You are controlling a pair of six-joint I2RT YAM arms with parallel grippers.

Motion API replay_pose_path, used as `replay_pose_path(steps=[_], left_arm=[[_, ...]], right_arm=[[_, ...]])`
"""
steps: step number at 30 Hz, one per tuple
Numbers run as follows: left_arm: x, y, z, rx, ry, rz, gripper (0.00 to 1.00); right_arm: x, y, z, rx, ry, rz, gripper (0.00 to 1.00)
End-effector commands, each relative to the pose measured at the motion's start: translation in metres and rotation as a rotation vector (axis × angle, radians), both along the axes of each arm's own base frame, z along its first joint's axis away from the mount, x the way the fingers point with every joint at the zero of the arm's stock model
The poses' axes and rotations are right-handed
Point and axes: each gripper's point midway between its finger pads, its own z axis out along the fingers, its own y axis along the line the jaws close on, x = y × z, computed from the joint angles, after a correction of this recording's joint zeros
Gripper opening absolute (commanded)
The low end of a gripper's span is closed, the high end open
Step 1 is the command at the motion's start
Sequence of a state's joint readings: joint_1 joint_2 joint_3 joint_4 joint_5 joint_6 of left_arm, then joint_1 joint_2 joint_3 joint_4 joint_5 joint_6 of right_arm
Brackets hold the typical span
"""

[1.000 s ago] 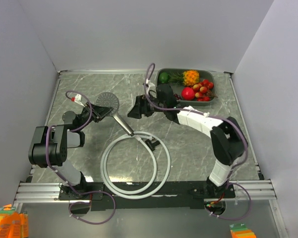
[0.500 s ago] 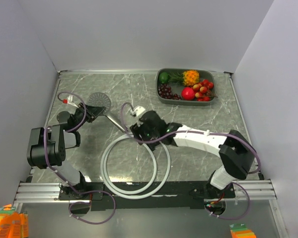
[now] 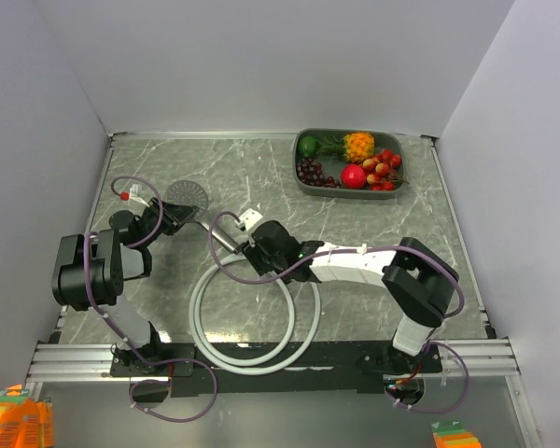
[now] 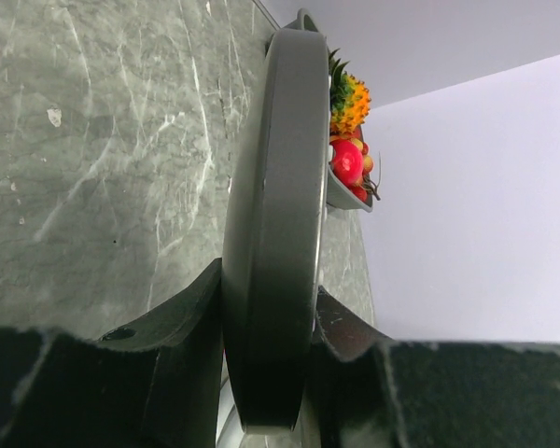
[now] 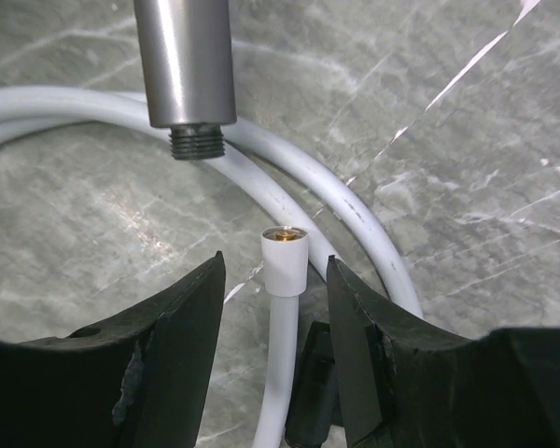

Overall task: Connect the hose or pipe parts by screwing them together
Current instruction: Pick up the pipeline from the center of the board.

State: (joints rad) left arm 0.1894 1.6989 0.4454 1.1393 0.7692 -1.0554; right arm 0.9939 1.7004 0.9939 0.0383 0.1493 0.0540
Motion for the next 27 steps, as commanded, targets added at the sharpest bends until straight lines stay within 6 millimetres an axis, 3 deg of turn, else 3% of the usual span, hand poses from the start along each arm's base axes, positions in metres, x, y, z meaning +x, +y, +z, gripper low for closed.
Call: replay_pose_path(steps=[1,15,27], left_arm=[[0.006,0.0,0.027,0.033,-0.125,-0.005,0.01],[0.004,-0.004,0.032,0.035,-0.139,-0.016,0.01],[0.002,-0.006,0.036,0.03,-0.147,-0.023,0.01]], right_arm=[[0.001,0.004,-0.006,-0.01,-0.023,-0.004,0.55],[-0.005,0.0,-0.02,-0.019,-0.005,-0.017,0.56],[-0.001,0.006,-0.033,-0.034,0.009,-0.024,0.48]])
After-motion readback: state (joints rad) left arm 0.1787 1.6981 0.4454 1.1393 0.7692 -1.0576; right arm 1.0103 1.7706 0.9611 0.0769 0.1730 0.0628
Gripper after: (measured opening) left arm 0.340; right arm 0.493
